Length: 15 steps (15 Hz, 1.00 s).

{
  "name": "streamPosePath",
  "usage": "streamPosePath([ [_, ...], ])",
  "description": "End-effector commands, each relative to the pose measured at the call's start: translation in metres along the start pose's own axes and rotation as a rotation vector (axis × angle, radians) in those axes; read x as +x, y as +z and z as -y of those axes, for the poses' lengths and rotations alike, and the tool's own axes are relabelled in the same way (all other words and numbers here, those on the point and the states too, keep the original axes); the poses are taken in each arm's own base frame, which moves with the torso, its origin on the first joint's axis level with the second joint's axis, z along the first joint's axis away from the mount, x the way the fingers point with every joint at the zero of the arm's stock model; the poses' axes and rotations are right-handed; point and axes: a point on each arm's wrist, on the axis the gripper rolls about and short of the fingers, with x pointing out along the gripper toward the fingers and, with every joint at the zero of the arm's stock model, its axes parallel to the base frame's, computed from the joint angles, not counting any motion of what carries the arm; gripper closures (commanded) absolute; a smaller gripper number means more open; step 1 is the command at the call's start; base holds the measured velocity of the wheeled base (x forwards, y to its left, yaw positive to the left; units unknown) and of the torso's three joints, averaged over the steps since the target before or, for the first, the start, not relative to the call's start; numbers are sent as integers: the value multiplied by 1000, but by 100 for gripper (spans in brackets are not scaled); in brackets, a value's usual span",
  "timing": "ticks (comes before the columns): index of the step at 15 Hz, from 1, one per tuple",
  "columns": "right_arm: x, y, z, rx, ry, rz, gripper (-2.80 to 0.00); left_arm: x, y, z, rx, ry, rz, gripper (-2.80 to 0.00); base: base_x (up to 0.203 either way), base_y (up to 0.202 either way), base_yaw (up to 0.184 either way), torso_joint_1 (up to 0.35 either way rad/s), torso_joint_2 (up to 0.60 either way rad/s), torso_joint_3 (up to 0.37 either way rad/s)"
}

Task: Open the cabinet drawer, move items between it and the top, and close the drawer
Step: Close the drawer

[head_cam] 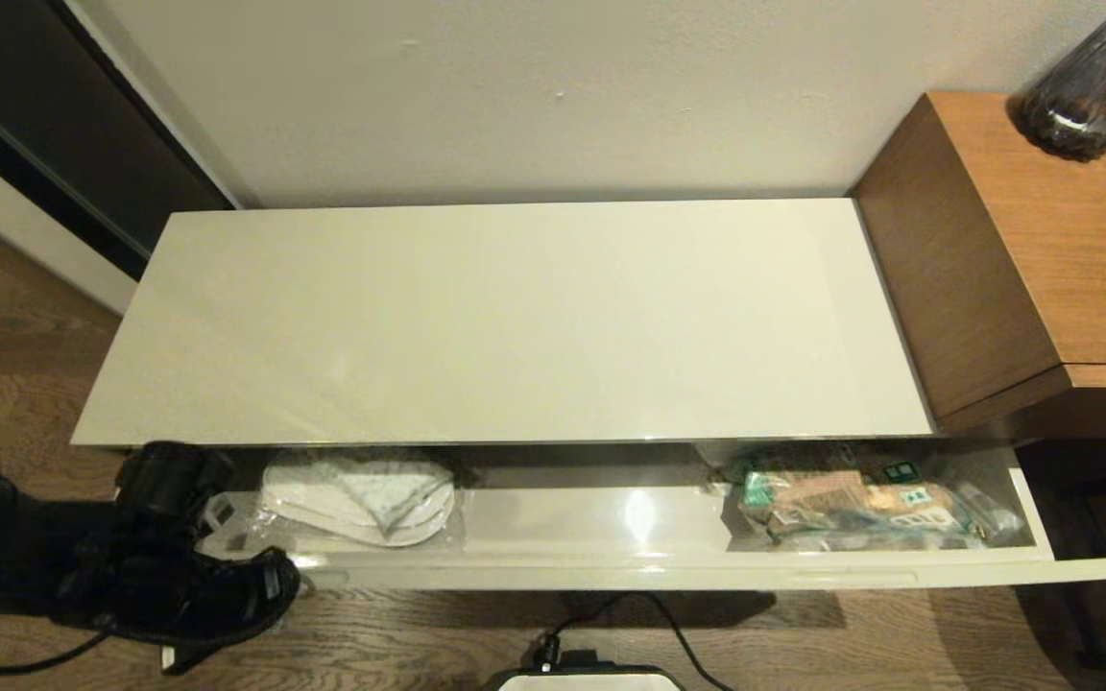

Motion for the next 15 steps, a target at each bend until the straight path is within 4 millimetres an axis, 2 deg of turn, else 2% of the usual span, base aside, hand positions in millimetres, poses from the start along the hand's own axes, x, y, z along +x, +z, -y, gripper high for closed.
streamPosePath([
  [1,0,0,0,-1,0,0,0,-13,37,28,-18,-63,86,0,0,0,0,0,0,0],
  [3,0,0,0,-1,1,1,0,-31,70,54,-48,-110,144,0,0,0,0,0,0,0],
  [5,0,0,0,-1,2,1,0,-53,91,76,-73,-142,165,0,0,0,0,0,0,0],
  [7,0,0,0,-1,0,1,0,-65,89,85,-101,-137,128,0,0,0,0,0,0,0],
  [10,0,0,0,-1,1,0,0,-113,65,97,-84,-216,154,0,0,0,0,0,0,0],
  [11,0,0,0,-1,0,1,0,-121,58,100,-80,-234,150,0,0,0,0,0,0,0],
  [15,0,0,0,-1,0,0,0,-113,59,101,-80,-221,141,0,0,0,0,0,0,0],
])
